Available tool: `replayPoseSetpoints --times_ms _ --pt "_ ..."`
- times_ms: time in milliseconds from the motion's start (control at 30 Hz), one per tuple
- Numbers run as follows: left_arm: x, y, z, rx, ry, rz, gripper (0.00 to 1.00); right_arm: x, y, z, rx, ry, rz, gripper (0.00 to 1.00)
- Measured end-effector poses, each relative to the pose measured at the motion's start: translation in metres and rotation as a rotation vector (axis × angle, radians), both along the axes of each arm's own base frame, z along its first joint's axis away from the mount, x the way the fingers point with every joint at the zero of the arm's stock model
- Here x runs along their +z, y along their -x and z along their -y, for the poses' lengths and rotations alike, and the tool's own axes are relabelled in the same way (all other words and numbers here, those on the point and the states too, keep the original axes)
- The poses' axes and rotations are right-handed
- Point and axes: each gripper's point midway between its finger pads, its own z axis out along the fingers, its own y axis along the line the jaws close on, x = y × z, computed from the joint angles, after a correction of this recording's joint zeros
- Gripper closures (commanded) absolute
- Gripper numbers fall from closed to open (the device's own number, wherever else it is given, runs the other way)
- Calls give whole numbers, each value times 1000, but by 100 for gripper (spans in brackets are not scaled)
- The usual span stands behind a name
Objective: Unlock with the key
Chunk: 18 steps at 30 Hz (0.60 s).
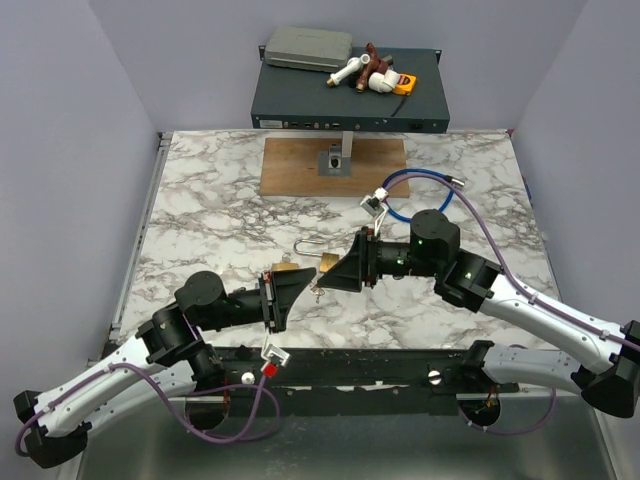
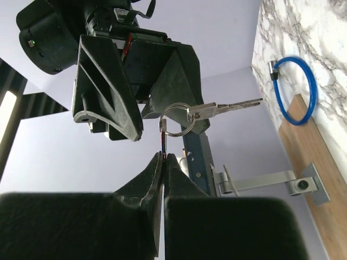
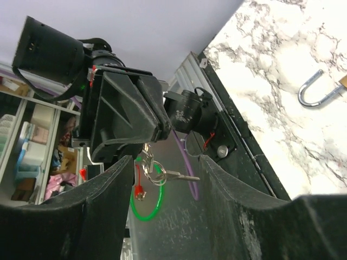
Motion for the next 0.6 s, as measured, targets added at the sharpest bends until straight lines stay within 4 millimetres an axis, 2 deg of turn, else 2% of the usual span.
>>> replayPoseSetpoints --times_ms 333,567,600 --pt "5 -1 7 -4 -1 67 100 16 6 -6 43 -105 1 60" --pt "9 -3 10 6 10 82 100 5 12 -13 98 -120 -44 65" --pt "9 -4 10 8 11 85 100 4 13 -14 103 -120 -50 68"
